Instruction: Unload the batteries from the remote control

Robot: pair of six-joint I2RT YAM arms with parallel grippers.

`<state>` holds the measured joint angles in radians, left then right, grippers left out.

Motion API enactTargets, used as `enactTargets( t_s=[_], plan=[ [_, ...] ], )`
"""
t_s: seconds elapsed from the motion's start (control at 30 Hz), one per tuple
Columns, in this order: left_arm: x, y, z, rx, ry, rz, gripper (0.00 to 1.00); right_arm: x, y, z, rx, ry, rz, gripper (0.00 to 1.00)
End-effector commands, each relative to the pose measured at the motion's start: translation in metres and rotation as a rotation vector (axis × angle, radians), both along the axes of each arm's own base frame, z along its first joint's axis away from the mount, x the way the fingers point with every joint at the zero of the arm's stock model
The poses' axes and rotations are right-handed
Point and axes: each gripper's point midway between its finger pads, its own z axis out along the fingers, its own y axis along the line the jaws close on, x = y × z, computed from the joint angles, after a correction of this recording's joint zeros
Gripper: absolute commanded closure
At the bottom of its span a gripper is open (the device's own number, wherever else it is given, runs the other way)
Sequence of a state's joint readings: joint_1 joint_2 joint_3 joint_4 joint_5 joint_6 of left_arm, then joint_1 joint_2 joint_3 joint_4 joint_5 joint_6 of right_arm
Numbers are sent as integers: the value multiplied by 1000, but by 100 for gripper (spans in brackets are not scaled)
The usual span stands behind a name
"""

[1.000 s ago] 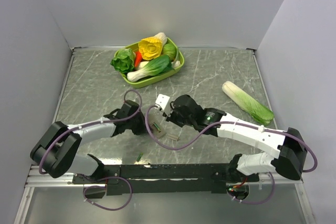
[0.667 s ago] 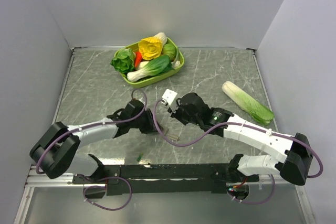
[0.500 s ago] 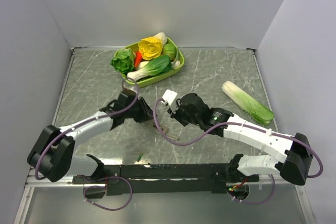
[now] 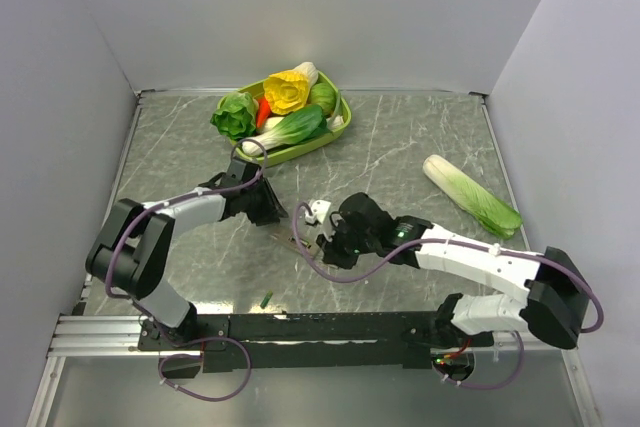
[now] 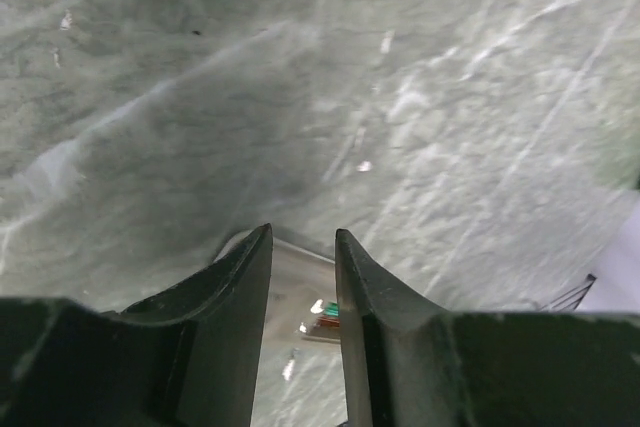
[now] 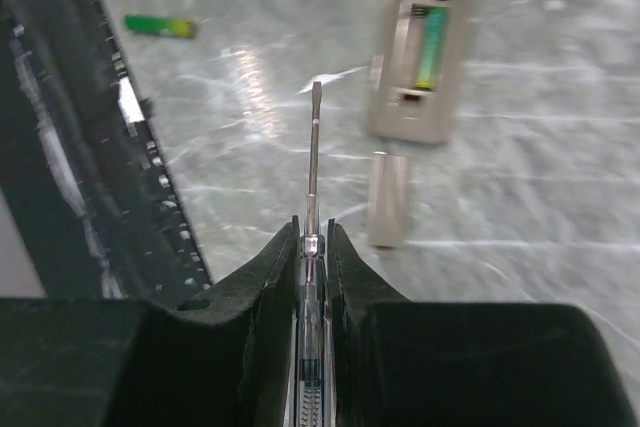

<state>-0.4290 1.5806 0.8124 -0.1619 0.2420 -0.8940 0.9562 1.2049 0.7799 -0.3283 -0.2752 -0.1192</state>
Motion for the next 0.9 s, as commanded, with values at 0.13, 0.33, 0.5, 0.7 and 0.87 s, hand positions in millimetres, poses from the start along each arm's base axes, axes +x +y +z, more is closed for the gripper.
enactTargets(
  t_s=[0.13, 0.33, 0.5, 0.7, 0.87],
  plan=[
    [-1, 7, -2, 31, -21, -21, 62, -24, 23, -11, 46, 139, 124, 100],
    [-22, 19, -11, 51, 1, -9, 62, -14, 20, -36, -69, 164, 81, 100],
    [-43, 8, -12, -53, 19, -45, 63, 13, 17, -38, -122, 87, 0, 100],
    [-65, -4, 0, -145, 3, -81, 63, 39, 16, -34, -126, 38, -51, 100],
    [-79, -23, 13, -239, -14, -121, 63, 54, 11, -32, -148, 5, -86, 100]
  ],
)
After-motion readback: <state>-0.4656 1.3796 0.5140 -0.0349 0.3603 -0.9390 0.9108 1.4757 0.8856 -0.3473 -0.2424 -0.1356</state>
